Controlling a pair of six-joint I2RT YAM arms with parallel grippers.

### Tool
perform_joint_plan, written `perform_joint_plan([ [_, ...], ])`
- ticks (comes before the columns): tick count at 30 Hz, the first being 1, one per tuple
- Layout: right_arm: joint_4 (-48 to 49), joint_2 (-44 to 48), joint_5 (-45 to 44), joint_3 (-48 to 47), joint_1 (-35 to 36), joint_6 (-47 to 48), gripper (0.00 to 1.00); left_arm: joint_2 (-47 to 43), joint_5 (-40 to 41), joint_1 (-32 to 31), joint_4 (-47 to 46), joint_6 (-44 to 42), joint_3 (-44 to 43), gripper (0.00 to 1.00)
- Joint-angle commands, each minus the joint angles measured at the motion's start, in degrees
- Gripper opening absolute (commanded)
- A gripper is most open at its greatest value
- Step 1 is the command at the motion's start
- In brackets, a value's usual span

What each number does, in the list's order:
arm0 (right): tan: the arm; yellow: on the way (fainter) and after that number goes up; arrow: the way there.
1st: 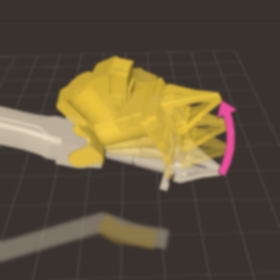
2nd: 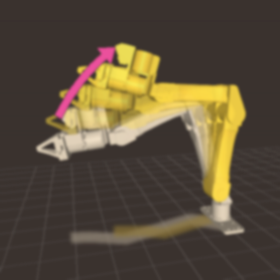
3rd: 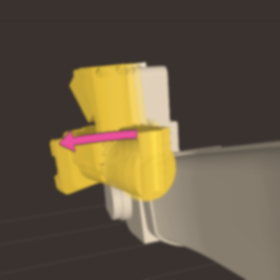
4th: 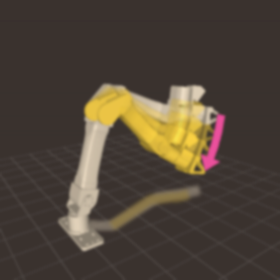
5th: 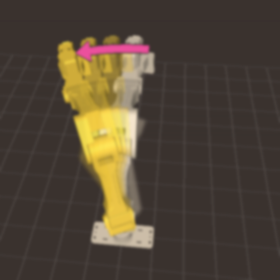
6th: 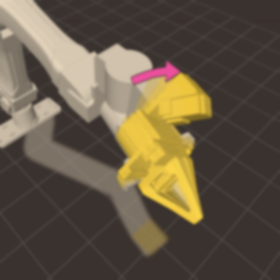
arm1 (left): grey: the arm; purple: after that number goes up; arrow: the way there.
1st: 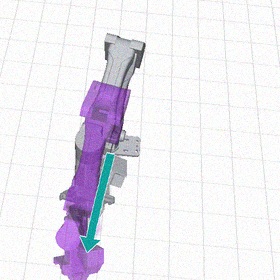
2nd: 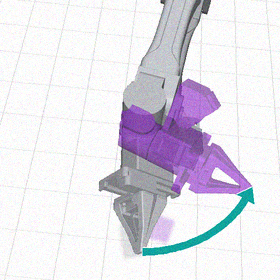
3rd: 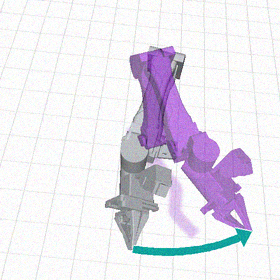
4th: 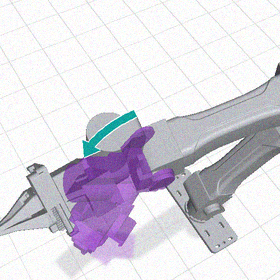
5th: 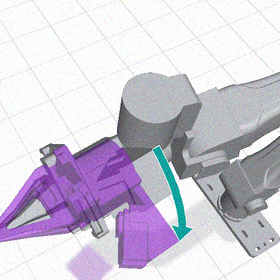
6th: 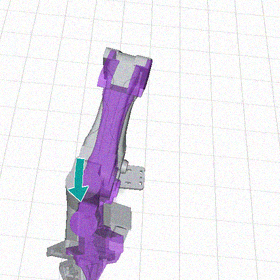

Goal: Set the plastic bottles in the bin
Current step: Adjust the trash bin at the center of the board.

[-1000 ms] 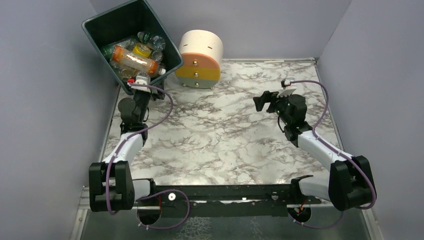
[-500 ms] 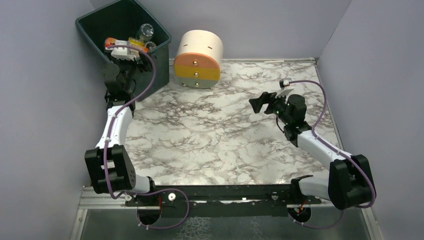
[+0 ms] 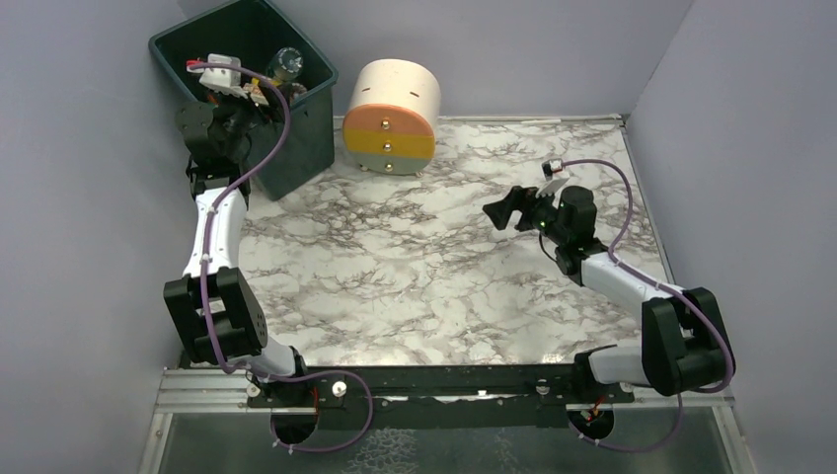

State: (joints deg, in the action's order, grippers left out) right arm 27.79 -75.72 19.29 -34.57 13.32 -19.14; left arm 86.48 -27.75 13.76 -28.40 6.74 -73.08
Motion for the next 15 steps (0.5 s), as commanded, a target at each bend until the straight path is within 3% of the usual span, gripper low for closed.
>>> perform_joint_plan([
  [1,2.34,-1.21,3.32,-1.43,0.21,-1.7,1.0,-1.08,-8.15,0.3,-5.0,2.96,-6.68,0.99],
  [6,3.05,-1.87,4.27,-1.37,0.21,-2.42,0.99,-2.99,-11.33,0.53,-4.93,5.05,-11.77,0.99],
  [11,2.76,-1.75,4.36,-1.47,0.21,-2.73,1.0,-2.67,-24.88,0.74,-3.94,13.37,-16.25,0.99],
  [15,2.54,-1.27,4.31,-1.27,0.21,-2.84,1.0,-2.38,-33.81,0.41,-4.09,22.56,-14.7,0.99],
])
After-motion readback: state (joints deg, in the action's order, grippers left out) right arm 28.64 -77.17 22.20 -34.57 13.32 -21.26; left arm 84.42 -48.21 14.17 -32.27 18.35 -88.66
